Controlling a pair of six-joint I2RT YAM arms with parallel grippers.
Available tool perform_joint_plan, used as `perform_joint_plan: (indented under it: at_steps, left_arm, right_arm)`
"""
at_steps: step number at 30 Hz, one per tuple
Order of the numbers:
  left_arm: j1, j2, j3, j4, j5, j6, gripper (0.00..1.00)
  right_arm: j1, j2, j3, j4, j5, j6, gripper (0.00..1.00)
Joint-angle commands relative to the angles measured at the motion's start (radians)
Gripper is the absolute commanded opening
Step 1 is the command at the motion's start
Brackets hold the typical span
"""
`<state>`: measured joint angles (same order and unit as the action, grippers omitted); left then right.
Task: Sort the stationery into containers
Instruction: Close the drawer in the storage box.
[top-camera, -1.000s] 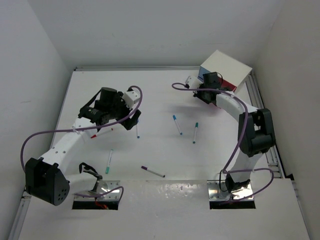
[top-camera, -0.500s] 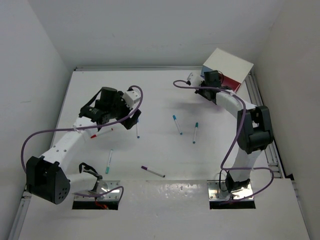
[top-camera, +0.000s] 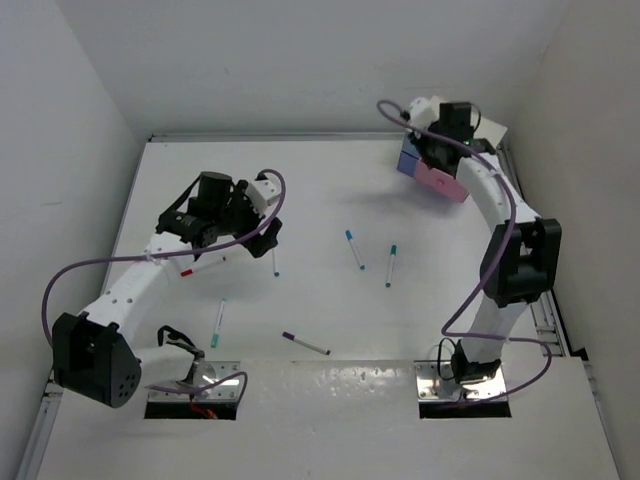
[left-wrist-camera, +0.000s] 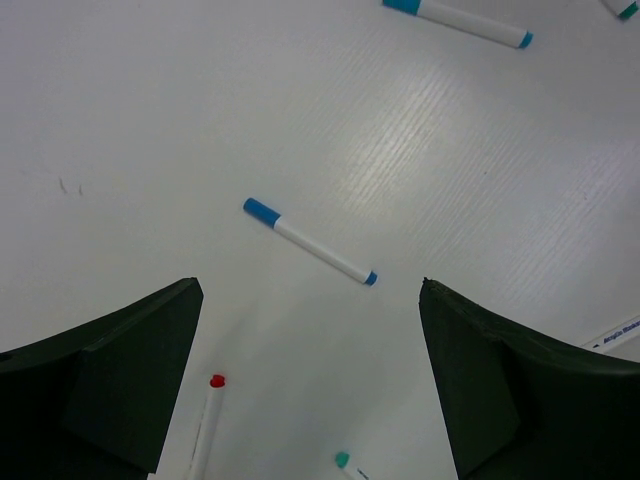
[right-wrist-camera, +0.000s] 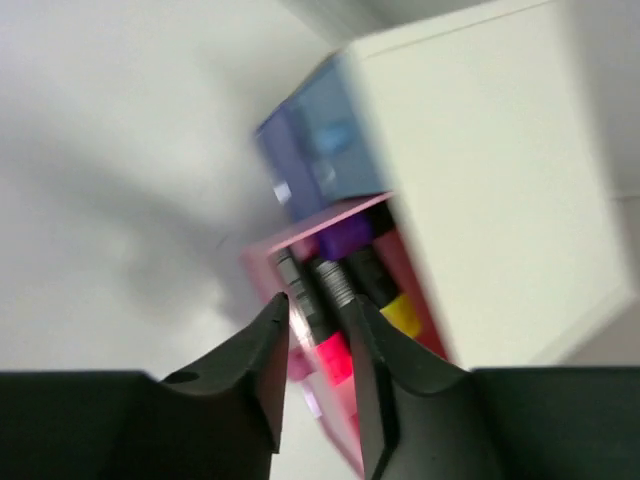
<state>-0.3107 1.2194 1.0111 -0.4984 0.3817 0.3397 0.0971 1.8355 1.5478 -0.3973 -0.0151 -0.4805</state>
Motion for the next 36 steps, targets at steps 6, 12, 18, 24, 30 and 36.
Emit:
perform_joint_plan:
  at_steps: [6, 12, 18, 24, 30, 36]
  left_arm:
    - [-0.083, 0.031, 0.064, 0.147, 0.088, -0.02, 0.93]
    - [-0.134, 0.137, 0.144, 0.224, 0.102, -0.082, 0.89]
    - [-0.146, 0.175, 0.158, 0.264, 0.103, -0.105, 0.89]
    - [-0.149, 0.163, 0.142, 0.256, 0.103, -0.099, 0.89]
    - [-0.151, 0.158, 0.138, 0.253, 0.095, -0.097, 0.89]
    - [-0.148, 0.16, 0.129, 0.251, 0.094, -0.087, 0.89]
  right_arm:
    - [-0.092, 0.005, 0.135, 0.07, 0.029, 0.148, 0.24]
    - [-0.14, 0.002, 0.115, 0.014, -0.041, 0.126, 0.24]
    - [-0.142, -0.068, 0.038, -0.095, -0.16, 0.092, 0.05]
    - [-0.134, -0.071, 0.011, -0.222, -0.244, 0.088, 0.0]
    - [-0.108, -0.091, -0.153, 0.013, -0.126, 0.059, 0.0]
    - [-0.106, -0.076, -0.186, 0.152, -0.039, 0.037, 0.0]
